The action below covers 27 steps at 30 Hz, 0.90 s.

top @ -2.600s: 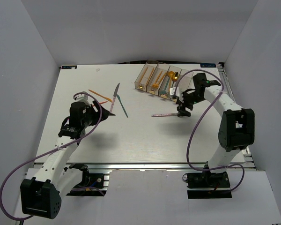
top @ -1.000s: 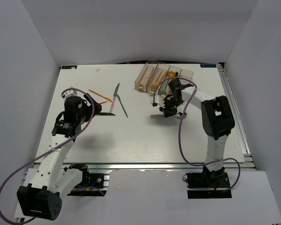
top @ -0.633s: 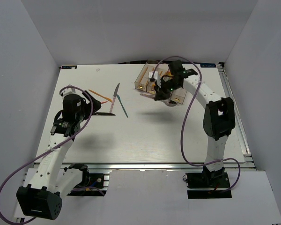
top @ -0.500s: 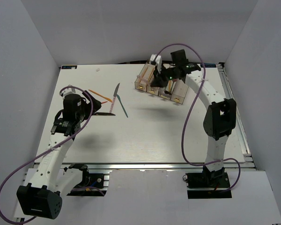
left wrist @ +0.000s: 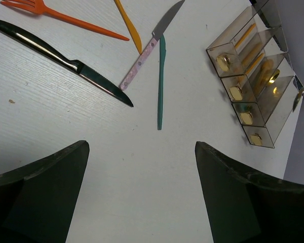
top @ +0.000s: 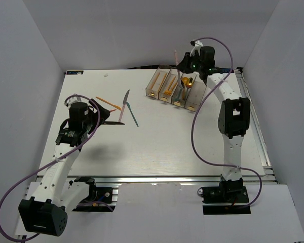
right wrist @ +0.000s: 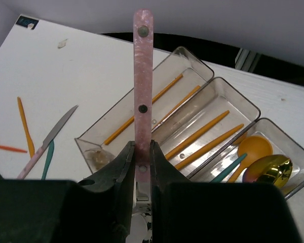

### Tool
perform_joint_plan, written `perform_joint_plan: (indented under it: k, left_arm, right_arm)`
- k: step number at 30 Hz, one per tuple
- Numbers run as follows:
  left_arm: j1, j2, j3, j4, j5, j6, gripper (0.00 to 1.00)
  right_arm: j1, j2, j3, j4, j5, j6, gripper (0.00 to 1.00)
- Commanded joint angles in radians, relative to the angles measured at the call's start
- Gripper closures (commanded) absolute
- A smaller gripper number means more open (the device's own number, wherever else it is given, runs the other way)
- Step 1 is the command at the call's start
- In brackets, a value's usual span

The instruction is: Sort the eating utensils into containers

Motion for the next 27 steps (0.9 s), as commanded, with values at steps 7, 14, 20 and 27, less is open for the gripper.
perform_joint_plan:
  k: [7, 14, 20, 27]
  left_arm:
    - [0.007, -0.02, -0.003, -0.031, 0.009, -0.027, 0.03]
    - [0.007, -0.042, -0.043, -0.034, 0.006, -0.065, 0.03]
    - [0.009, -0.003, -0.049, -0.024, 0.018, -0.081, 0.03]
    - [0.009, 0.061, -0.049, -0.023, 0.026, -0.136, 0.04]
  right_arm:
    - [-0.014, 0.045, -0.017, 0.19, 0.096, 0.179, 1.0]
    - [-0.057, 0.002, -0.15, 0.207, 0.119, 0.194, 0.98]
    - [-0.066, 0.011, -0.189, 0.219, 0.11, 0.178, 0.81]
    - [-0.078, 0.014, -0.167, 0.227, 0.085, 0.147, 0.51]
